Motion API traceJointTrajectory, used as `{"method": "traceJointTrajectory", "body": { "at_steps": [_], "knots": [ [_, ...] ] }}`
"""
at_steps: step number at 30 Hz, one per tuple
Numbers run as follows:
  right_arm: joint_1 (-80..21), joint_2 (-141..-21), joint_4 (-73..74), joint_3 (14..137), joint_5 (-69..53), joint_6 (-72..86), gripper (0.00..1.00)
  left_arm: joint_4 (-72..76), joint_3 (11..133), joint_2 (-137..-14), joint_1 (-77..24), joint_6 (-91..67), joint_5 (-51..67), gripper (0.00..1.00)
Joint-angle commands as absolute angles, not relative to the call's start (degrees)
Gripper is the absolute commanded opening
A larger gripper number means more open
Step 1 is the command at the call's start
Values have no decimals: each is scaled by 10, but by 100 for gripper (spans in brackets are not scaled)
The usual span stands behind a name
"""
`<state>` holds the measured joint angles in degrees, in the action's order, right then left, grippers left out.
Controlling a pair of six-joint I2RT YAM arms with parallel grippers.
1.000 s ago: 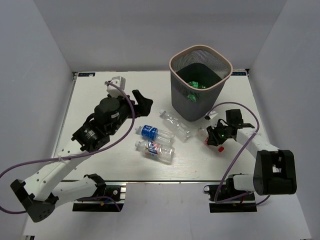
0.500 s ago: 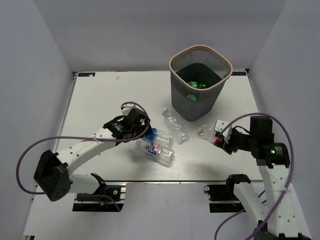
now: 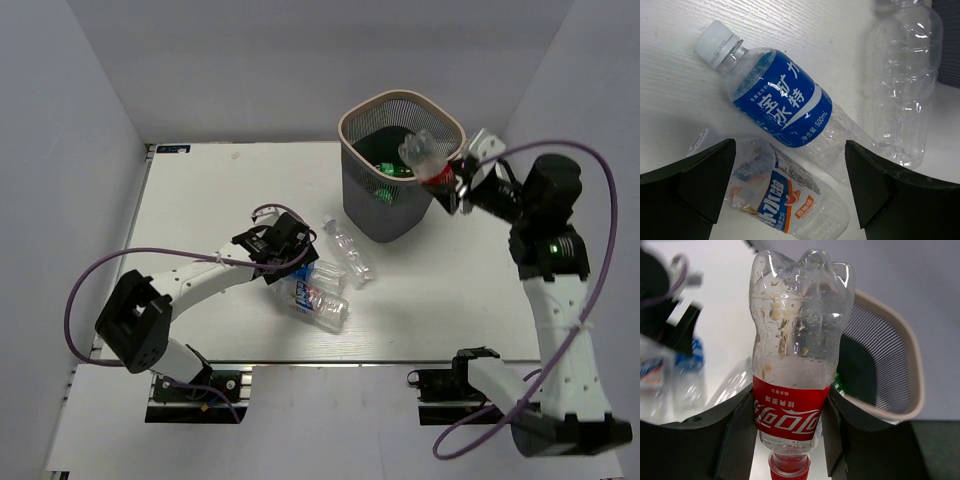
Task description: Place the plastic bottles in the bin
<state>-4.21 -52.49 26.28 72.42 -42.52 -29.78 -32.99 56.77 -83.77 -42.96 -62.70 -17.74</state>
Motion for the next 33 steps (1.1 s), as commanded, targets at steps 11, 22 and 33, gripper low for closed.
{"method": "traceJointTrajectory", "body": {
  "at_steps": [11,22,33],
  "knots": [
    [-54,-897,187,1007,-364,-110,90,-325,593,-849,-428,-665,-190,100],
    [-50,-718,144,842,-386,-121,90,-330,637,-934,-428,-671,-214,97],
    [-50,-505,248,628,-476,-173,90,-325,691,-1030,-428,-671,-201,70]
  ]
}}
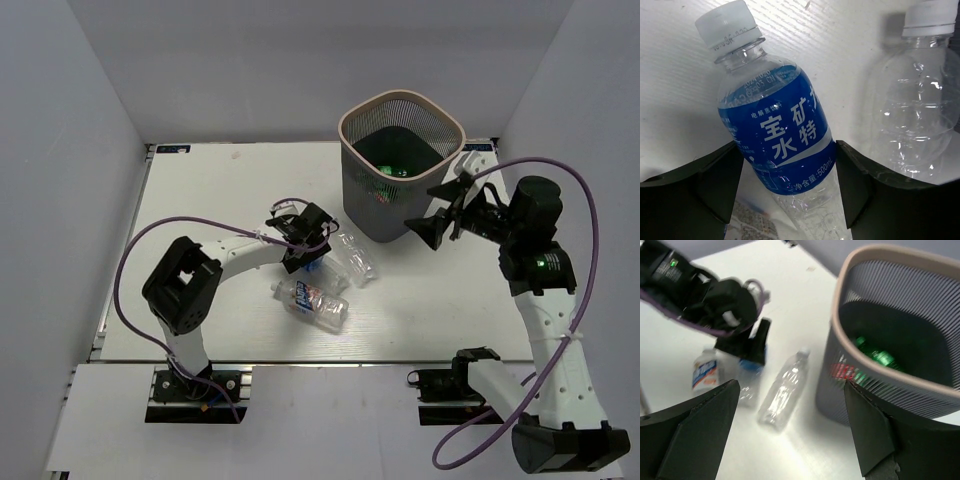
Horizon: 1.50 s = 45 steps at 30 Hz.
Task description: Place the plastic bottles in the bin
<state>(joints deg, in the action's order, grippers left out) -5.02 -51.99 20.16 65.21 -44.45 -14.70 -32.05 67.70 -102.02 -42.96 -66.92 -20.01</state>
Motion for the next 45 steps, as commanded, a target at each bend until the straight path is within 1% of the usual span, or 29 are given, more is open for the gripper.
{"method": "traceJointTrajectory", "body": {
  "at_steps": [1,7,8,10,11,12,13,14,15,16,17,19,20,26,30,31,33,34,35,36,37,38,39,40,41,42,43,44,45],
  "knots": [
    [-51,-500,254,622,-475,-175,90,-325,691,-1035,-428,-671,-201,60],
    [-50,-456,298,581,-473,-187,90,-349,691,-1003,-423,-658,-218,23],
    [-50,-454,307,577,-473,-190,90,-354,691,-974,-423,-650,-223,15],
    [-52,-446,338,574,-485,-218,90,-365,698,-935,-423,-631,-244,6],
    [-50,-439,351,570,-487,-225,90,-365,698,-893,-423,-623,-256,4],
    [-51,-436,359,562,-492,-232,87,-365,703,-871,-423,-616,-256,2],
    [-50,-434,373,558,-496,-252,82,-352,711,-852,-423,-607,-263,1],
    [-49,-432,383,545,-498,-277,63,-345,711,-835,-423,-587,-263,0],
    [-51,-428,409,540,-507,-300,52,-338,728,-821,-423,-576,-263,0],
    [-52,-428,417,534,-509,-310,38,-316,736,-801,-423,-564,-263,0],
    [-52,-424,420,514,-508,-330,14,-299,744,-795,-423,-536,-251,0],
    [-52,-419,439,498,-500,-348,0,-263,770,-788,-423,-510,-237,0],
    [-54,-419,441,474,-491,-361,0,-215,791,-788,-431,-479,-225,0],
    [-52,-403,462,427,-463,-400,0,-41,857,-822,-431,-444,-154,0],
    [-54,-388,447,414,-458,-389,0,81,890,-887,-431,-481,-138,0],
    [-52,-388,448,413,-459,-388,0,103,903,-926,-431,-489,-120,0],
    [-53,-389,447,415,-457,-388,0,127,973,-968,-431,-489,-114,0],
    [-52,-388,446,414,-457,-388,0,109,1007,-992,-436,-489,-114,0],
    [-53,-388,446,414,-455,-387,0,92,1072,-1040,-436,-489,-114,2],
    [-53,-387,444,413,-455,-385,2,63,1101,-1062,-436,-489,-114,14],
    [-52,-385,444,413,-453,-384,5,54,1124,-1080,-436,-489,-119,17],
    [-54,-382,442,412,-452,-383,11,54,1155,-1094,-436,-489,-120,25],
    [-52,-382,440,411,-450,-381,23,29,1171,-1119,-436,-483,-128,43],
    [-53,-380,439,410,-449,-378,54,18,1187,-1128,-436,-477,-139,85],
    [-52,-381,438,410,-447,-379,67,7,1217,-1134,-436,-469,-148,99],
    [-52,-378,436,410,-451,-381,76,-3,1229,-1134,-436,-459,-149,99],
    [-52,-377,435,409,-453,-392,82,-10,1244,-1140,-436,-447,-154,99],
    [-52,-375,430,407,-465,-401,87,-16,1244,-1134,-430,-439,-154,99],
    [-55,-379,419,404,-478,-403,89,-16,1244,-1126,-425,-432,-154,99]
  ]
}}
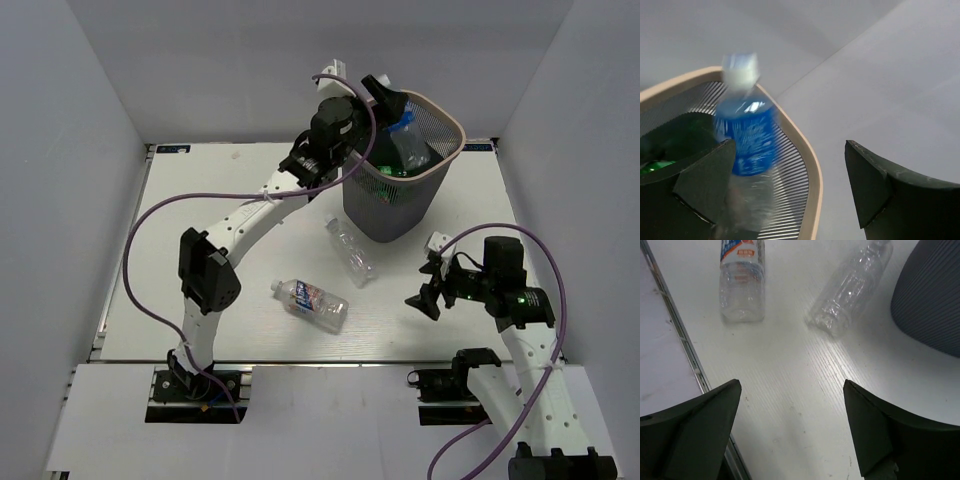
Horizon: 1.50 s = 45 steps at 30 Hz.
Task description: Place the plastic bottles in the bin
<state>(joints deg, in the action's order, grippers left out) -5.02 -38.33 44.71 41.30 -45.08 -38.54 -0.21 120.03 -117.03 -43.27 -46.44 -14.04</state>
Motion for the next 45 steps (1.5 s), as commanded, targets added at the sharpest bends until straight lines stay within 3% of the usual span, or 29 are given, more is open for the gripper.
{"method": "traceJointTrajectory", "body": {
  "at_steps": [1,6,11,15,21,26,36,45],
  "knots": [
    [-55,-382,406,399,-496,-407,89,-26,1244,-1115,-425,-423,-154,99],
    [-85,-466,361,400,-526,-438,87,-87,1174,-962,-432,-318,-184,99],
    [-181,-546,322,423,-511,-441,86,-129,859,-716,-432,-289,-163,99],
    [-282,-592,255,449,-478,-361,86,-265,654,-538,-432,-369,-209,99],
    [-405,-690,164,496,-349,-225,86,-445,504,-360,-432,-480,-220,99],
    [-469,-780,163,547,-276,-189,86,-539,493,-345,-432,-499,-232,99],
    [-546,-867,155,560,-258,-148,90,-616,499,-295,-426,-529,-248,99],
    [-577,-968,117,585,-84,-117,90,-677,525,-270,-426,-547,-258,99]
  ]
}}
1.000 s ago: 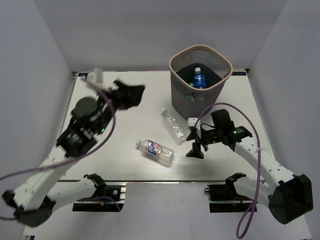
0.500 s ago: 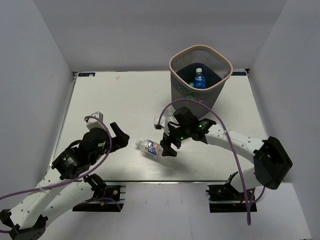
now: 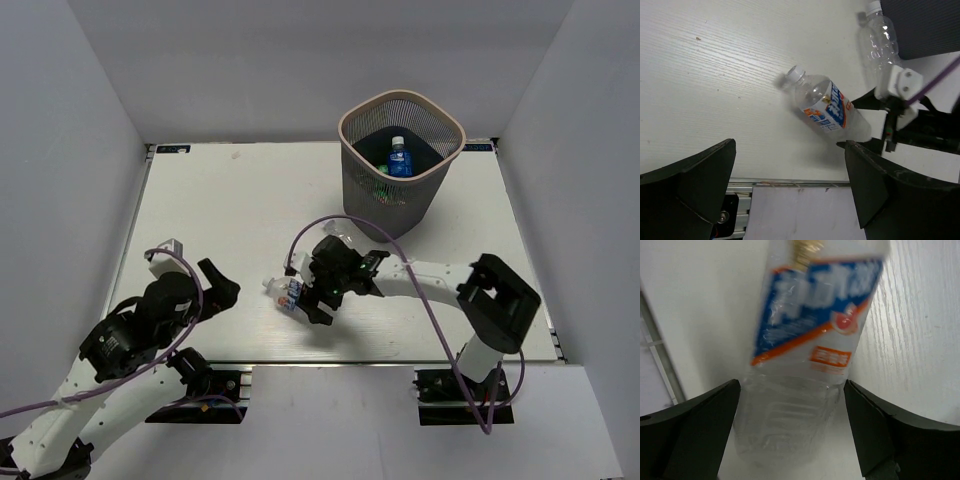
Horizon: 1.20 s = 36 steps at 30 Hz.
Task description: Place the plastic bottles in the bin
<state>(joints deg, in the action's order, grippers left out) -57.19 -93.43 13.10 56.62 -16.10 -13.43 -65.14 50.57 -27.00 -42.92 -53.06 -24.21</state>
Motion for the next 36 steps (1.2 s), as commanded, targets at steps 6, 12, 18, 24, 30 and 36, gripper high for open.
{"method": "traceJointTrajectory", "body": {
  "at_steps": [6,12,18,24,30,36],
  "knots": [
    [-577,-1002,109,594,-68,-122,78,-628,503,-290,-426,-541,-222,99],
    [-574,-967,113,598,-130,-148,29,-562,474,-315,-426,-530,-203,99],
    [-546,-884,184,683,-152,-192,0,-493,468,-320,-432,-488,-190,99],
    [-495,-841,182,814,-36,-217,0,-315,440,-268,-432,-428,-130,94],
    [-425,-847,152,933,90,-207,0,-205,430,-318,-432,-423,-87,90],
    [-349,-894,228,1055,143,-164,0,-143,452,-556,-437,-423,-56,93]
  ]
}}
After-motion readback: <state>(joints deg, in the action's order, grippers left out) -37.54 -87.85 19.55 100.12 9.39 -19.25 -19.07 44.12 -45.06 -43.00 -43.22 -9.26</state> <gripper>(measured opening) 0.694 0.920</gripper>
